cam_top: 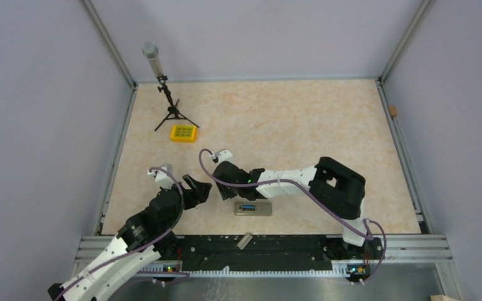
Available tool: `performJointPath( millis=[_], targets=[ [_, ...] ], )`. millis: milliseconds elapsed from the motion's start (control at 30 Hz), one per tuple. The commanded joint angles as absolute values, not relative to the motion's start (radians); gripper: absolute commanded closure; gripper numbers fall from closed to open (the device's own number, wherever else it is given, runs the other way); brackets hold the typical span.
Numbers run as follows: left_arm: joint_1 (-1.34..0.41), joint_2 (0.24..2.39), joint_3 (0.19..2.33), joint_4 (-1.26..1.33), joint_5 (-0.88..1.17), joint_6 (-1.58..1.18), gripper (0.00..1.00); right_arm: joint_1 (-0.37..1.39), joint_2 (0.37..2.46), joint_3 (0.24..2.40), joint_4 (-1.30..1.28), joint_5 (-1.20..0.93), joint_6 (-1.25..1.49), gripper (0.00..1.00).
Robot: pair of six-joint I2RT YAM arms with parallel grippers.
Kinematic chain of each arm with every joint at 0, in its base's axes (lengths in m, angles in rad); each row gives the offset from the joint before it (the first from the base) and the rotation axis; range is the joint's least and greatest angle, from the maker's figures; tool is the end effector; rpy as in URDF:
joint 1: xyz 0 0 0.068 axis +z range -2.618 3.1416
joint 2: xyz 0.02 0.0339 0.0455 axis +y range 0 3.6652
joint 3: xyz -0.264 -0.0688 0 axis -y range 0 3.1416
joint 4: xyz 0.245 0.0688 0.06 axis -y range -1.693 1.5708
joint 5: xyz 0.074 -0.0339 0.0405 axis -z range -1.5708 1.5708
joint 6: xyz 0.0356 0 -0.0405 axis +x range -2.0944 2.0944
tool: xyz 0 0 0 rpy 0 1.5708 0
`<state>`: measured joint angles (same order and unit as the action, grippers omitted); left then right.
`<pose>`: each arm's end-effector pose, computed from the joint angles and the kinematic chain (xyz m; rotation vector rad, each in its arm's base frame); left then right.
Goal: Load the batteries into the remote control
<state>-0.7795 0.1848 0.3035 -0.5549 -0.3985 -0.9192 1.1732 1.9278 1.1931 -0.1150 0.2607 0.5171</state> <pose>0.0762 -0.0559 0.2055 -0.4008 1.9998 -0.6980 0.1656 0.3706 0.1597 -0.6706 2.3437 0.4749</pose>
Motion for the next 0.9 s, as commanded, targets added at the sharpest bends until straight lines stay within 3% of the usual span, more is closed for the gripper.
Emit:
performJointPath(
  millis=[0, 433, 600, 867],
  targets=[
    [-0.779, 0.174, 0.292, -0.565, -0.401, -0.927, 0.18, 1.169, 1.964, 1.261, -0.134, 0.315, 0.520, 0.59],
    [-0.779, 0.146, 0.290, -0.571, -0.391, -0.928, 0.20, 1.171, 2.025, 1.284, -0.222, 0.373, 0.491, 0.78],
    [-0.779, 0.146, 0.289, -0.576, -0.392, -0.936, 0.20, 1.183, 2.023, 1.285, -0.244, 0.379, 0.465, 1.00],
    [-0.779, 0.156, 0.284, -0.578, -0.383, -0.945, 0.19, 1.188, 1.875, 1.248, -0.194, 0.342, 0.369, 1.00]
  ],
)
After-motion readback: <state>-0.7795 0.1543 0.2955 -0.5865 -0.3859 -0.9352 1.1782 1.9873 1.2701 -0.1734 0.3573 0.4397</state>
